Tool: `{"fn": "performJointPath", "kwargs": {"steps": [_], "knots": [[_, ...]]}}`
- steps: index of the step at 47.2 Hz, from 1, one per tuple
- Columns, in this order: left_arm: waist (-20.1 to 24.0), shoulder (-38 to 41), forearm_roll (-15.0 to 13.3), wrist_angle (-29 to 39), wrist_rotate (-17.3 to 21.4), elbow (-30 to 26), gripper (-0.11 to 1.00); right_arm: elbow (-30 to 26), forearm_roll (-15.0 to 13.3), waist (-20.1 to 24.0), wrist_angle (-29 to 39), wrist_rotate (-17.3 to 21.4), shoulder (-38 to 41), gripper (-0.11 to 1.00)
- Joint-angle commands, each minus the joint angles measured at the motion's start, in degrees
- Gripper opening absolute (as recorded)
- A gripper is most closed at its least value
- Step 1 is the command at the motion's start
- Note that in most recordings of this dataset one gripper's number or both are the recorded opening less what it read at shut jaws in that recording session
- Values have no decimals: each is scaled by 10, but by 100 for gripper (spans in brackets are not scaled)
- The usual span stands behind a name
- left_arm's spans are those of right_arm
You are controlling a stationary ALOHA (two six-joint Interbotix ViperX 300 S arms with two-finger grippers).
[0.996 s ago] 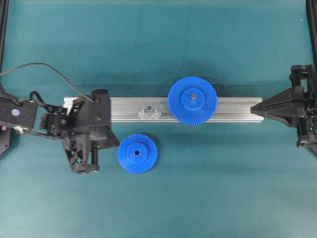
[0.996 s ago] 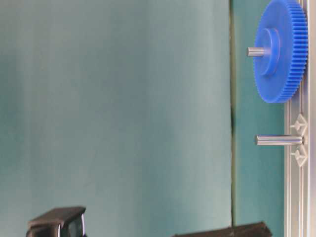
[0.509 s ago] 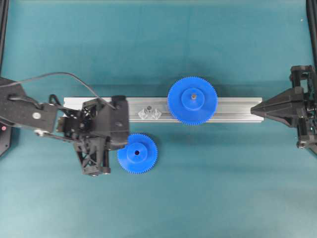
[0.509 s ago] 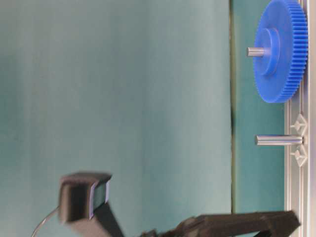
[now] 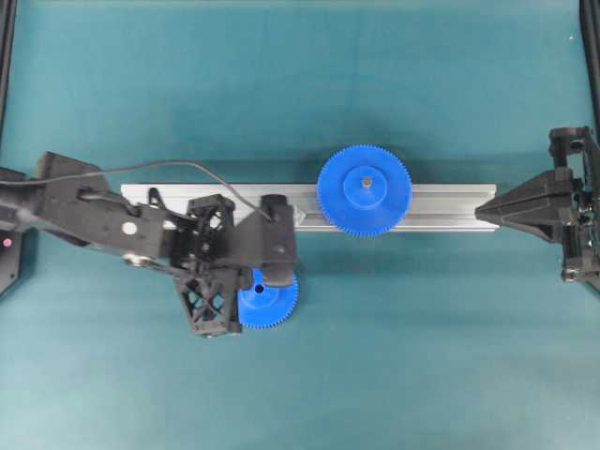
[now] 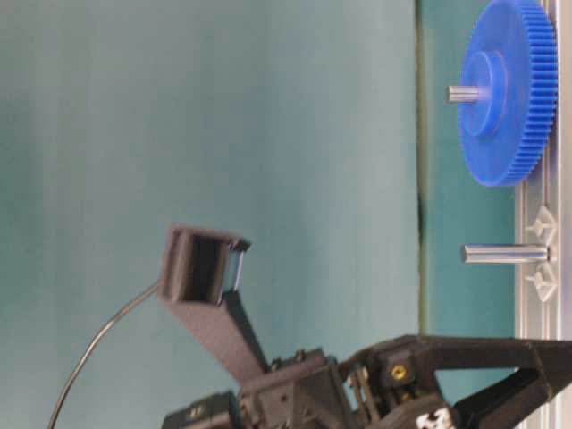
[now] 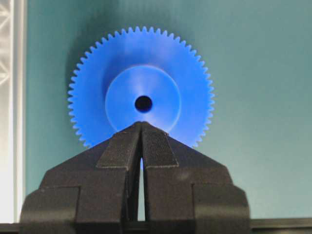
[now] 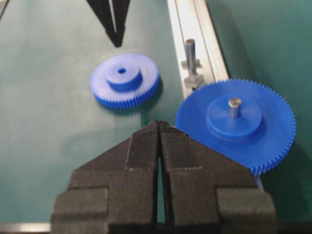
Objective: Find the location of the shaft and insert the small gear.
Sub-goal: 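Position the open left gripper above the small blue gear's hub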
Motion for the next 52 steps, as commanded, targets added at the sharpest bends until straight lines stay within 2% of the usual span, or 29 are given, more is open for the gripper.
{"fn": "performJointPath", "kwargs": {"steps": [1,10,24,52], "knots": [[-3,2,1,18,12,-28,-2,-9,0,-1,-2,5,3,-2],[-5,25,2,54,42,-58,-2,-10,0,-1,-1,5,3,-2],[-6,52,2,88,40,-91,-2,-10,0,-1,-1,5,4,-2],[-5,55,2,98,64,-98,-2,-8,0,-1,-1,5,3,-2]]}}
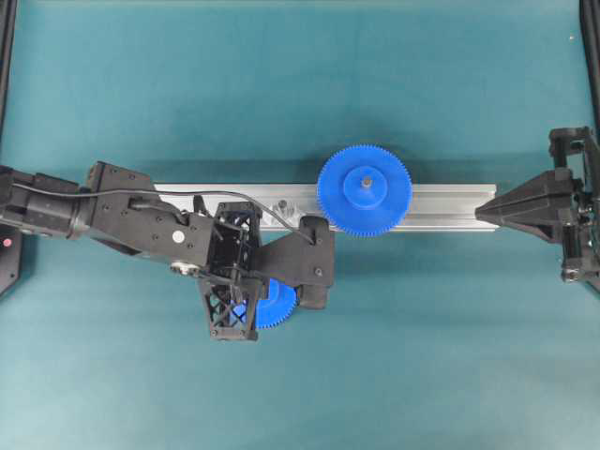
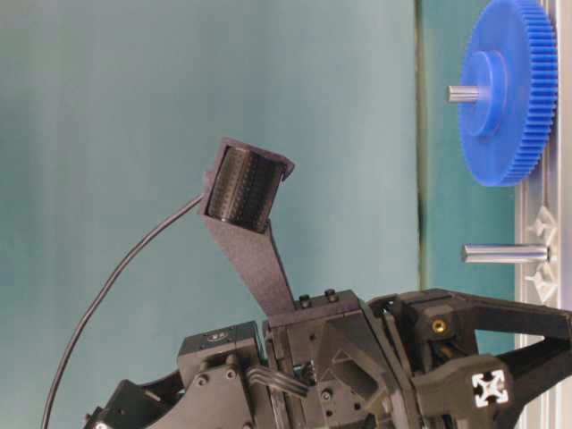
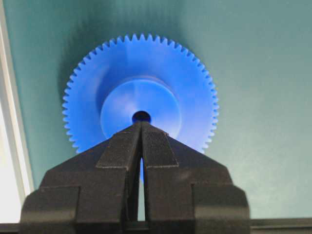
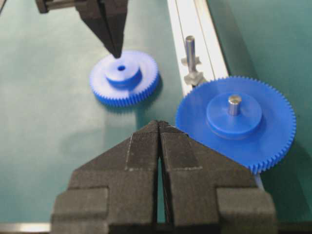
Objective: Find the location of the shaft and insert the small gear.
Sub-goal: 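Position the open left gripper above the small blue gear's hub, then lower the left gripper and close its fingers around the gear hub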
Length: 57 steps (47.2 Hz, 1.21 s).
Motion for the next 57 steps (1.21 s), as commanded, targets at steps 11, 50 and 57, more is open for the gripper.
{"fn": "performJointPath", "kwargs": {"steps": [11,50,57], "knots": [[-3,-9,1,-1,10,-12,-2,-7,0,-1,-3,5,4,-2],[-4,1,1,-18,29,-12,68,-5,0,-1,-5,4,4,-2],[-5,8,1,-18,31,-13,94,-5,0,-2,-6,4,4,-2]]}}
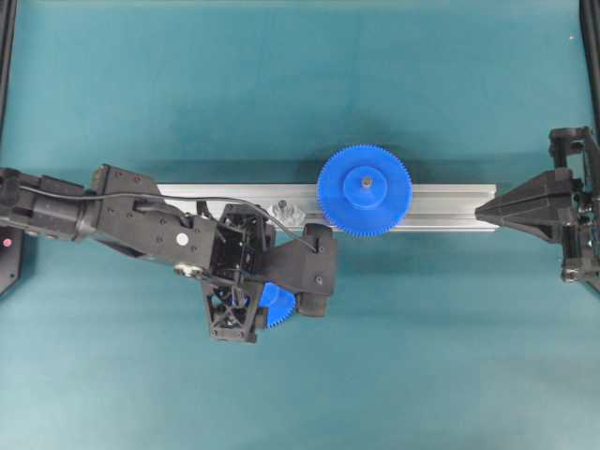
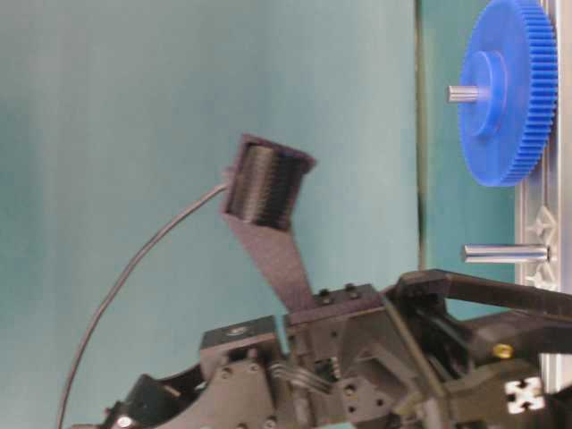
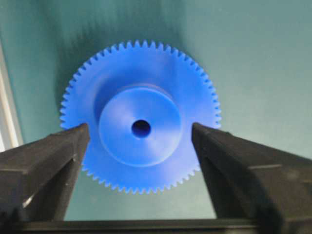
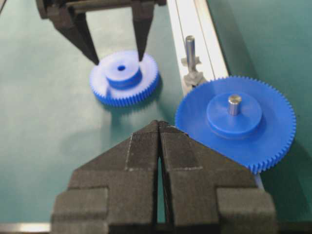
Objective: Find the location of the shaft and insert the small gear.
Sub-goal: 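Lower the left gripper and close its fingers around the gear hub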
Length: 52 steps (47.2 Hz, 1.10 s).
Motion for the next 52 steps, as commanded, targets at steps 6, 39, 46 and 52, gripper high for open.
{"fn": "performJointPath", "kwargs": {"steps": [6,39,46,52], "knots": [[-5,-8,1,-3,4,-17,92,-5,1,-2,-5,4,3,-2],[-4,11,1,-3,-2,-18,93,-4,1,-2,-6,4,3,-2],[-4,17,1,-4,-1,-16,93,-4,1,-2,-6,4,3,-2],[-4,22,1,-4,-1,-15,93,-4,1,-2,-6,5,3,-2]]}}
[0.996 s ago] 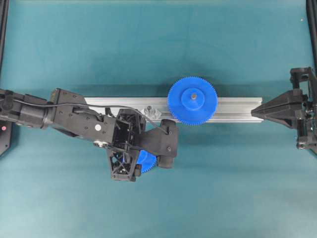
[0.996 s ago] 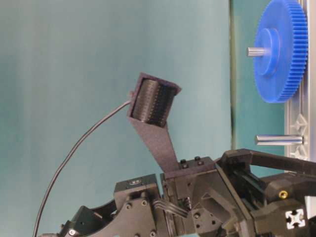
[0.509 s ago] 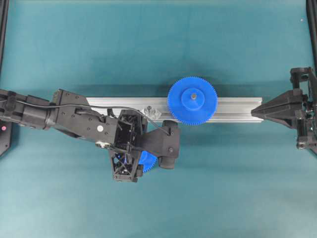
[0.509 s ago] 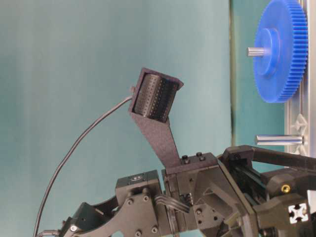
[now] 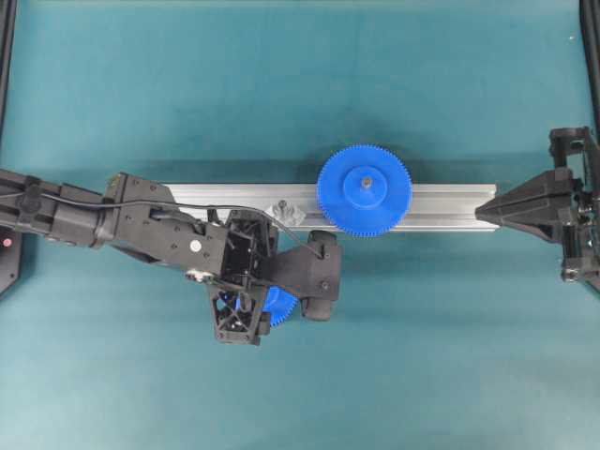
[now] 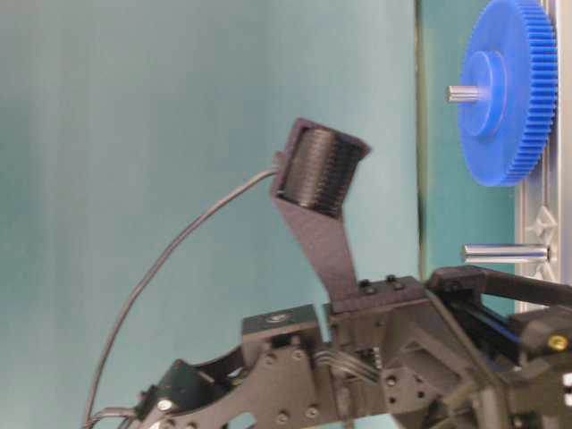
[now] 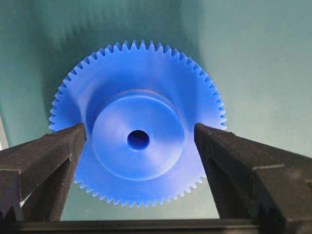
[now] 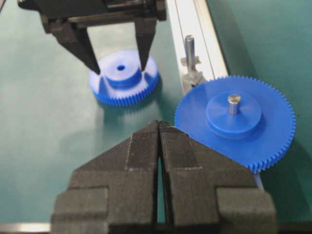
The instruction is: Find the location of the shaft and insert the small gear.
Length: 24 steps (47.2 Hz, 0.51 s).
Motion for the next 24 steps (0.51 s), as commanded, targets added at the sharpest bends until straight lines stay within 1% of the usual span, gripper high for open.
{"fn": "performJointPath", "kwargs": {"steps": [1,24], "knots": [[-3,-8,2,-3,0,-8,93,-5,0,-2,-6,4,4,-2],[-3,-4,2,-3,-2,-2,93,-5,0,-2,-7,4,4,-2]]}}
